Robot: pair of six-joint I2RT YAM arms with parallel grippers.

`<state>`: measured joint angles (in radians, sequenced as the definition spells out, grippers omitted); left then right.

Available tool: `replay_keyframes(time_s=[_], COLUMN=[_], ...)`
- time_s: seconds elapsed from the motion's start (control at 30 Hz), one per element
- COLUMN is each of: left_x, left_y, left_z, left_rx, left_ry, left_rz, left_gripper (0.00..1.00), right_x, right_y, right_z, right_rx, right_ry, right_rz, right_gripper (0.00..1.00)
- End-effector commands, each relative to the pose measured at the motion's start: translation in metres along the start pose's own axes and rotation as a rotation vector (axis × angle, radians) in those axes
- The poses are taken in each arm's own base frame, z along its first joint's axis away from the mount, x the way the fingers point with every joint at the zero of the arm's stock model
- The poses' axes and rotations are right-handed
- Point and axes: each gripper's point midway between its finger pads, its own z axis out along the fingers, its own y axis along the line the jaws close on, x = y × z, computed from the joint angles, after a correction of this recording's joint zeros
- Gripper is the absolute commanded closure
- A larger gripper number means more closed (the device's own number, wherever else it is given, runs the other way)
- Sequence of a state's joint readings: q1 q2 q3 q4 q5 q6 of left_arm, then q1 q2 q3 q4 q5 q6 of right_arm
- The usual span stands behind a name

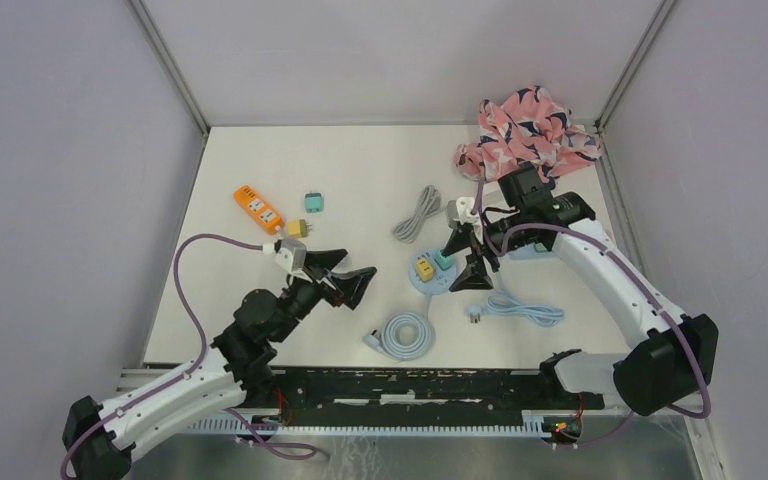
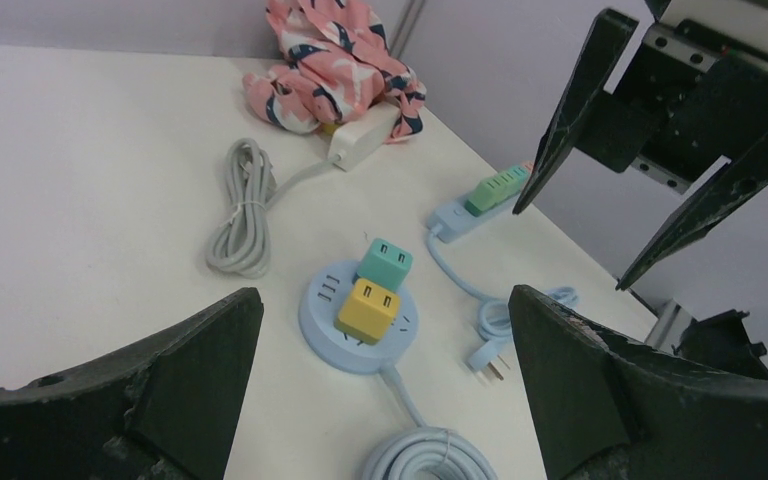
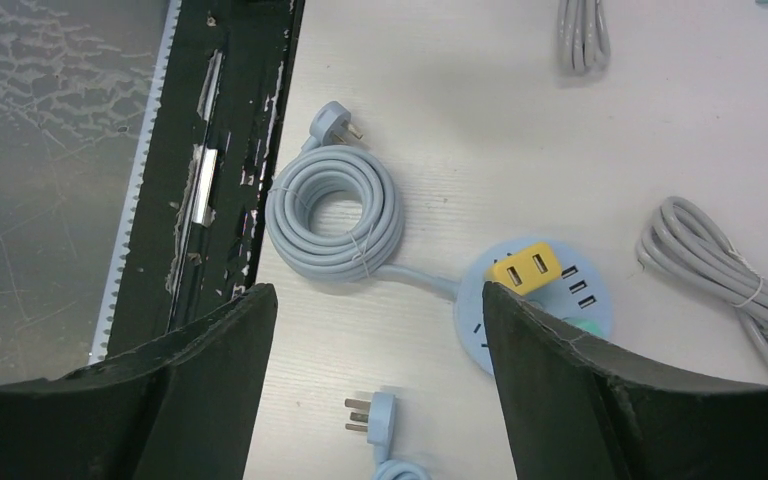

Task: Pull the plug off the socket
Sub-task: Move the socket to the center of the board.

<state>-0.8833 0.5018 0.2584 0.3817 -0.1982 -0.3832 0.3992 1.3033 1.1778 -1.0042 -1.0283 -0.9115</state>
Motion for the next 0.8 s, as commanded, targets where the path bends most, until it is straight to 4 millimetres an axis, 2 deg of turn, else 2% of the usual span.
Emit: replay_keyframes(time_s=[0.0,0.2,0.43,0.6,0.77], left_x=[-0.004,0.017,0.031,0.041,0.049], left_y=[-0.024,-0.036,-0.056,-0.060,-0.056], left_z=[0.004,0.010,0.021,0.035,0.048], left_rx=[0.123,0.219,0.391,0.444,0.427], left_ry=[-0.049,0.015,0.008,0.013,0.036], left_rz=[-0.077,-0.012,0.201,0.332,0.365], left_gripper=[0.01,0.01,0.01,0.01,0.01], right_x=[-0.004,0.003,0.017,0.023,0.023], right_y=[0.006,0.004,0.004,0.001,-0.002], right_z=[-0.002,0.000,0.002,0.000,-0.005], right_rx=[-0.024,-0.029,-0.048,-0.042,-0.042], right_ry=[-0.060,-0.044,-0.006,0.037,0.075], right_rz=[-0.037,-0.048,-0.075,-0.060,-0.034], right_gripper=[0.19,0.17,0.16,0.15,0.15])
